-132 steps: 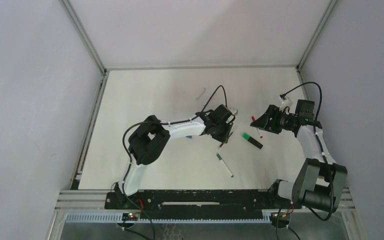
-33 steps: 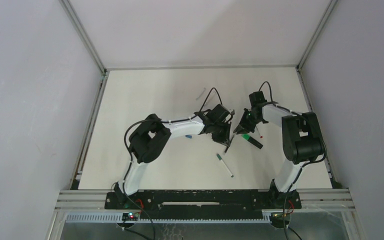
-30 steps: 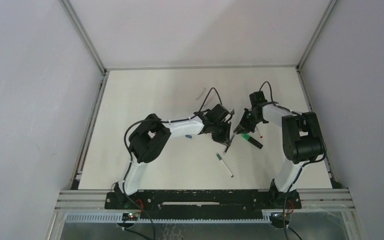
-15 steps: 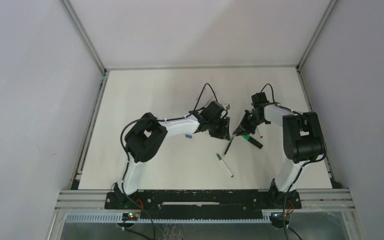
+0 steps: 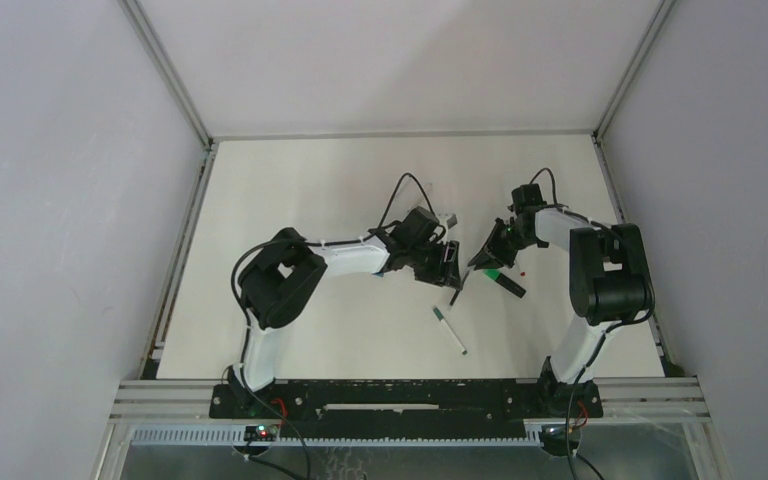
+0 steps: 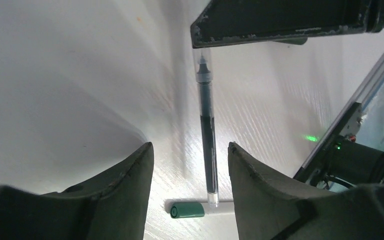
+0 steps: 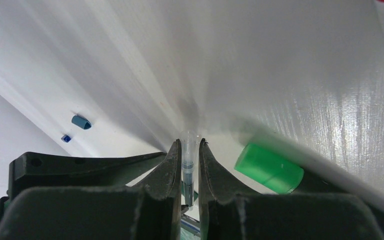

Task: Insert the pens into the pen caps
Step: Pick up the pen from the center of the board, then press the pen cap onto the pen.

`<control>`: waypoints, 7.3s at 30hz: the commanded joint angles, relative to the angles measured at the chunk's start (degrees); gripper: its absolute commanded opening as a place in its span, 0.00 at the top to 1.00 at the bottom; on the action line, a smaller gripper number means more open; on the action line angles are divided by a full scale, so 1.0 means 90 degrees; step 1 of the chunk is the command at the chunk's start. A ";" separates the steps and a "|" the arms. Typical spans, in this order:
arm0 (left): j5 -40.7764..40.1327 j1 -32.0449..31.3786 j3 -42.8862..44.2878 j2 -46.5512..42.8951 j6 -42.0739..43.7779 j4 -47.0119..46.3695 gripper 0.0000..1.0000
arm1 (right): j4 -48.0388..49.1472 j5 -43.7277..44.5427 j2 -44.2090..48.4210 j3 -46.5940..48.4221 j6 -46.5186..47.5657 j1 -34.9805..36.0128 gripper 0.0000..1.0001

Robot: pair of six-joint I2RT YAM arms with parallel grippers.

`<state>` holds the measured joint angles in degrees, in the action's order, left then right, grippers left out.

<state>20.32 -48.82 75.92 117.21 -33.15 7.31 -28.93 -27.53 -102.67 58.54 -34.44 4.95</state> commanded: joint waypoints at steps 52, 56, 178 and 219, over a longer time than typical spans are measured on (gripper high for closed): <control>0.0315 0.0143 -0.0534 -0.0836 -0.0555 -0.1469 0.97 | -0.0107 -0.0706 0.1236 0.0590 0.0291 0.0369 0.94; -0.0045 0.0150 -0.0628 -0.1266 -0.0169 -0.1665 0.97 | -0.0346 -0.0525 0.1555 0.1017 0.0603 0.0491 0.94; -0.0358 -0.0240 -0.0918 -0.5239 0.1940 -0.2505 1.00 | 0.0035 -0.2882 0.3279 0.3566 0.2214 0.2019 1.00; -0.1257 0.0655 0.1223 -0.4858 0.1237 -0.1884 1.00 | -0.0231 -0.3115 0.3869 0.2322 0.2033 0.1582 1.00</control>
<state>21.98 -47.51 83.33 82.26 -24.73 11.40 -11.60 -42.72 -67.68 78.63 -16.99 20.45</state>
